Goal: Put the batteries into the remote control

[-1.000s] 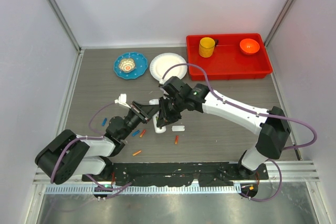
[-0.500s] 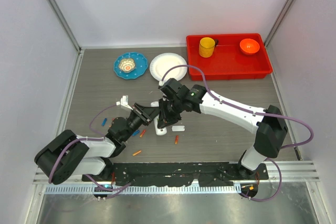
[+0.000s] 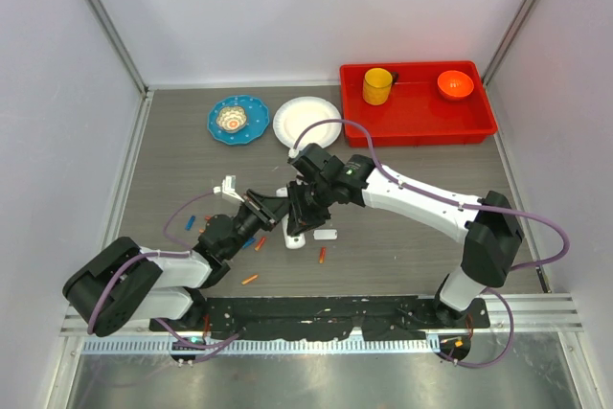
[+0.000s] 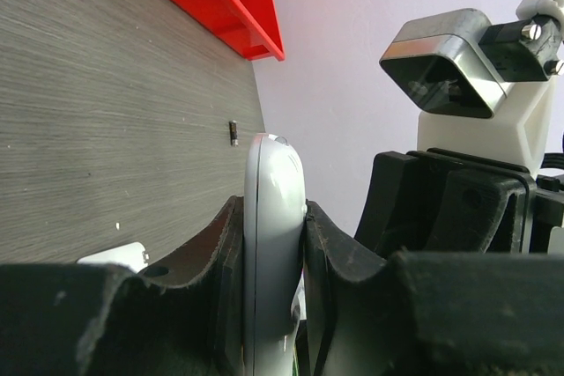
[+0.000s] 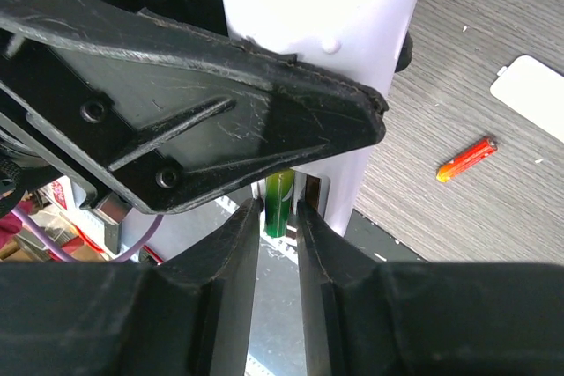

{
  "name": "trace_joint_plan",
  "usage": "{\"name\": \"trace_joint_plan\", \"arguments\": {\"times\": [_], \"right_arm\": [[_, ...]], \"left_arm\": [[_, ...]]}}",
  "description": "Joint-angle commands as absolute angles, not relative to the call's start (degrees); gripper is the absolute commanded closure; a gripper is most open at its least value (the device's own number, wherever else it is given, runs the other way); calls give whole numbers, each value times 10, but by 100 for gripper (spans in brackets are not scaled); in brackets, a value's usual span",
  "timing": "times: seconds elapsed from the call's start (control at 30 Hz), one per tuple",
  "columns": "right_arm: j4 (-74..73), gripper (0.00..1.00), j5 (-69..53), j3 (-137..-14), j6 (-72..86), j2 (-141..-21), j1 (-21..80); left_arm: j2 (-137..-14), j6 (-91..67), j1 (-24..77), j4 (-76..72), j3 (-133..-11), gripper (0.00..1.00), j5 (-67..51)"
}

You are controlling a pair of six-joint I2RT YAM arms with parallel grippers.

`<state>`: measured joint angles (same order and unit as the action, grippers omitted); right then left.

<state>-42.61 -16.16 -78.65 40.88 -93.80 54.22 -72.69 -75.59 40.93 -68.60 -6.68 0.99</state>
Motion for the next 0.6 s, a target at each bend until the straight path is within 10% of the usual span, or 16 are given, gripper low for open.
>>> {"name": "trace_joint_plan", "arguments": {"times": [0.0, 0.57], "right_arm": [[-387, 69, -123, -808, 399, -951, 538], [-423, 57, -142, -817, 393, -923, 540]], "left_arm": [[-713, -773, 426, -886, -94, 100, -17], [-740, -749, 425, -886, -91, 100, -5]]}}
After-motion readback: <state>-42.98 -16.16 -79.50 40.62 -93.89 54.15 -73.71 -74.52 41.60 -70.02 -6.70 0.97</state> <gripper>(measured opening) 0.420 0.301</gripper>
